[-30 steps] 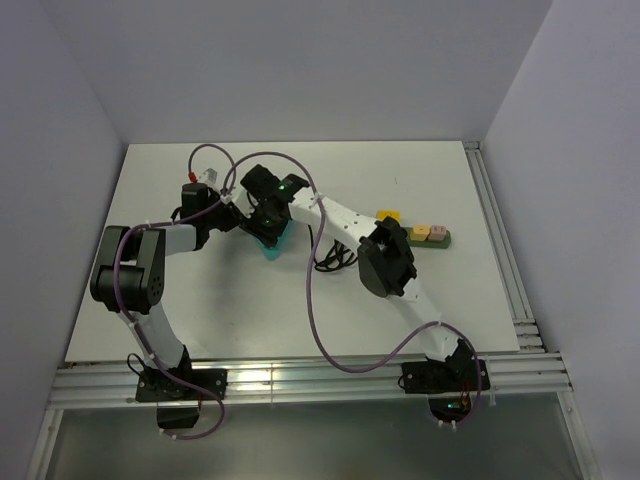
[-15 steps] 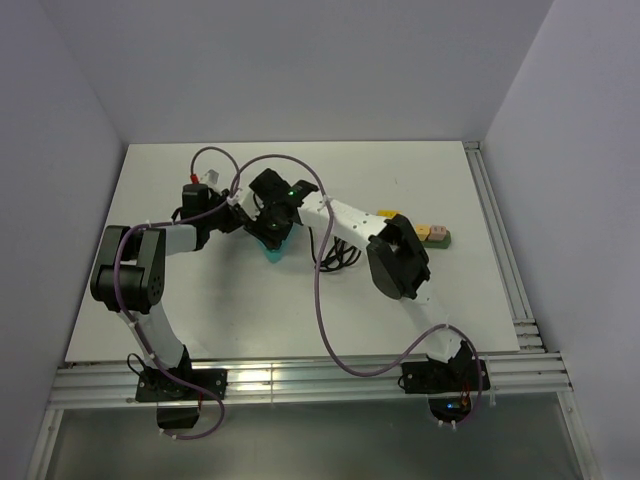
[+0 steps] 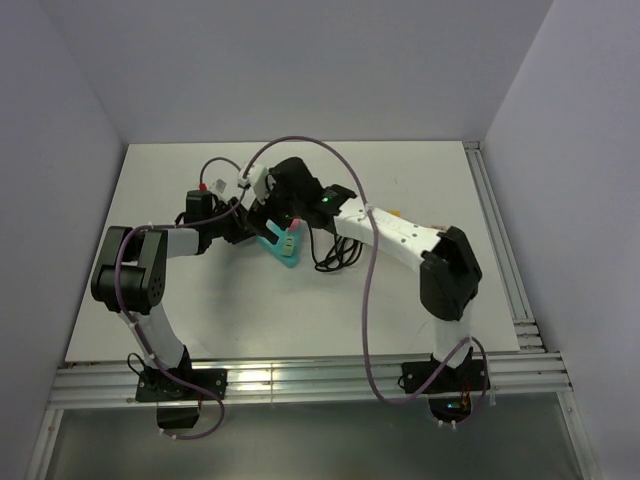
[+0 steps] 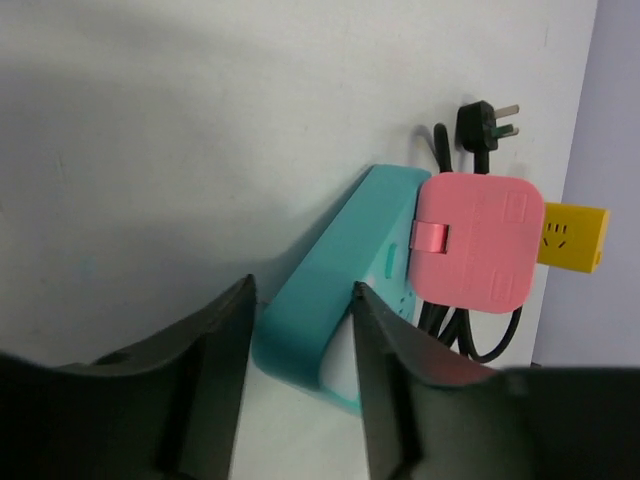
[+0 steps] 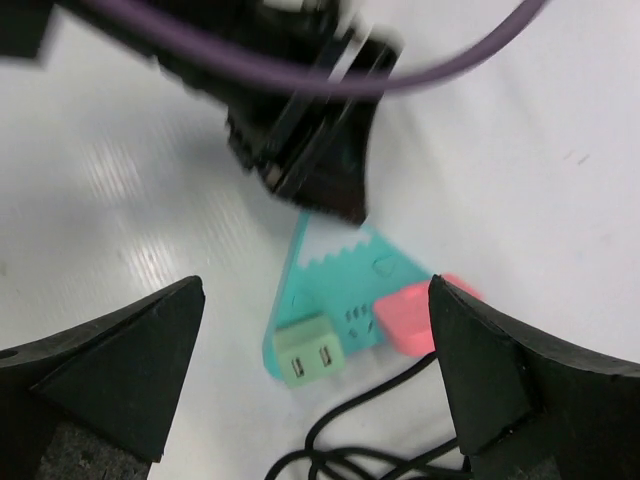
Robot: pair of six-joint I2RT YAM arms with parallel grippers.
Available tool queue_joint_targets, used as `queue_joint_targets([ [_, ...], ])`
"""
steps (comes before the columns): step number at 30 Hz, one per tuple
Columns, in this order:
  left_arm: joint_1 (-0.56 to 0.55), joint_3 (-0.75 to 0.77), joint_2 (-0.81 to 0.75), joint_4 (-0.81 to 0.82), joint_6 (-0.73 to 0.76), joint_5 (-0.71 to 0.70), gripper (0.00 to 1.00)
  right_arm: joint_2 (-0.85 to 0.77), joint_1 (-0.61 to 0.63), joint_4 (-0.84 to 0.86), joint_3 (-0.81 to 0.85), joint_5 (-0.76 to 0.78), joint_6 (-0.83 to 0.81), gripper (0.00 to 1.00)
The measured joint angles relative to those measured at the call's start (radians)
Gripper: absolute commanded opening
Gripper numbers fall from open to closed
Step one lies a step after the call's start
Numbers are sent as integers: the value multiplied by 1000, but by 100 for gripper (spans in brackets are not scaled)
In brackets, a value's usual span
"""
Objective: Insert the plug
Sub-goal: Insert the plug into the socket, then reset both arms
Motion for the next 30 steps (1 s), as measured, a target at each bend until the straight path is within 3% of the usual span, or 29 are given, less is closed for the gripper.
queue_joint_targets([
  [1, 0, -10, -4, -2, -4, -3, 55, -34, 0, 26, -16, 1, 5, 100],
  [4, 1, -55, -32, -16, -14, -16, 92, -154, 1, 113, -104, 6, 25, 100],
  [5, 3, -72, -48, -3, -30, -1, 99, -190, 2, 133, -133, 8, 38, 100],
  [13, 1, -172, -177, -18, -50, -58, 99, -414, 2, 261, -365, 56, 180, 100],
  [17, 1, -261, -316, -40, -76, -122, 100, -548, 2, 264, -478, 133, 282, 100],
  [24, 1, -335, -757, -183, -102, -257, 99, -792, -16, 249, -595, 233, 477, 100],
  [30, -12, -343, -1140, -359, -98, -357, 99, -1073, -23, 246, -810, 326, 605, 100],
])
